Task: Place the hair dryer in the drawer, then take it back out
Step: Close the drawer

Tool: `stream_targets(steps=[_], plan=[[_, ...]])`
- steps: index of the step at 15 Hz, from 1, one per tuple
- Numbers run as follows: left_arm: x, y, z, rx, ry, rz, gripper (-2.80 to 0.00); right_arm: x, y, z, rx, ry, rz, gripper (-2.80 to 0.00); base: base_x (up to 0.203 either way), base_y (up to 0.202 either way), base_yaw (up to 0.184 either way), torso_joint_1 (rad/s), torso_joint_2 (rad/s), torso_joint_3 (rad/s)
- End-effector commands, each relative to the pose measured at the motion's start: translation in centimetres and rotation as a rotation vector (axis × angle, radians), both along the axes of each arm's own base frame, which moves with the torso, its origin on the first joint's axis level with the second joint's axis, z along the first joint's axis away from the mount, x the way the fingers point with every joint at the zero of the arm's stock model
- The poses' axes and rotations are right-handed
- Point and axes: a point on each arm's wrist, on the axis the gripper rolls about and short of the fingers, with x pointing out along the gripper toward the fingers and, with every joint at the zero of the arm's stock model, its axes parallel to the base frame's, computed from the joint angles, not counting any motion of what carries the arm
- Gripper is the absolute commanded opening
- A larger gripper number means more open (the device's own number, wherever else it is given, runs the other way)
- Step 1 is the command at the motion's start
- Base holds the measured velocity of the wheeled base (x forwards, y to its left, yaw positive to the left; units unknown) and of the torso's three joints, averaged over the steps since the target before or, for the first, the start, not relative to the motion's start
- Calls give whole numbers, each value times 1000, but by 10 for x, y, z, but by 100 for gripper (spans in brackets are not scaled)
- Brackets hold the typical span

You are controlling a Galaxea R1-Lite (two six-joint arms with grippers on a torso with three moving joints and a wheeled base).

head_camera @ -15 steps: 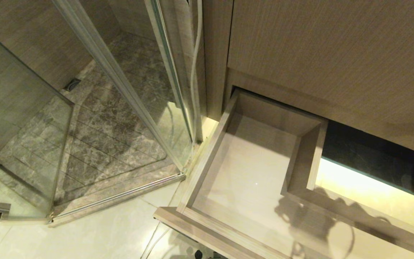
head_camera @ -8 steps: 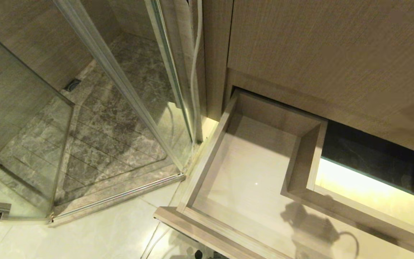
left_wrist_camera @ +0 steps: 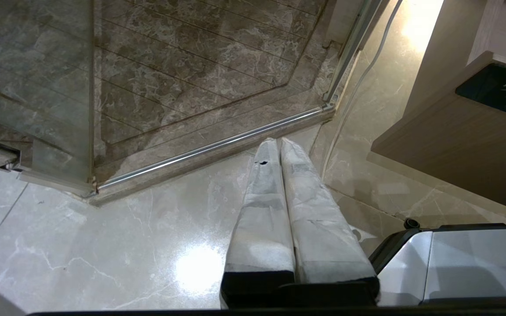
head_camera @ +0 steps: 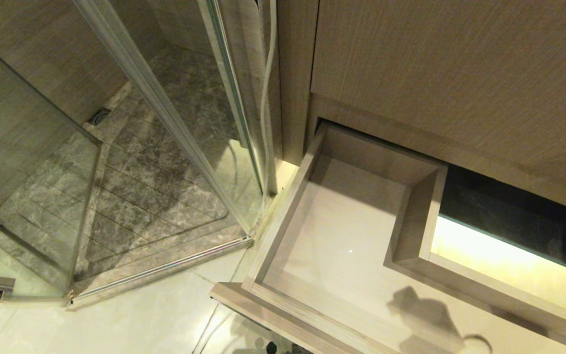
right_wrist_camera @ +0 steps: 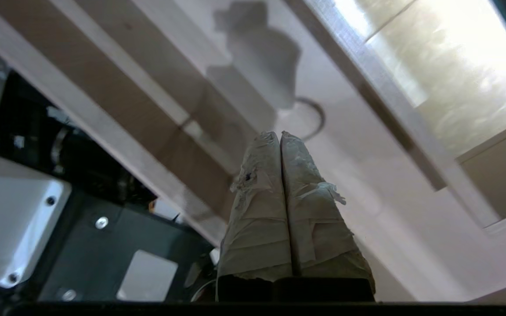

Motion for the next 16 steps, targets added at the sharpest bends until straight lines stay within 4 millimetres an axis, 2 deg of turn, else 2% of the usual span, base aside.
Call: stream_targets(steps=[1,12,16], plan=[[0,0,0,0,1,1,-280,-3,0,-2,-14,31,11,-280,0,0,0,0,0,0],[0,0,0,0,1,1,-280,-3,1,0,-7,-46,48,-280,0,0,0,0,0,0],[0,0,0,0,0,1,-280,-4,1,-2,-7,-47,48,-280,0,0,0,-130,148,70]])
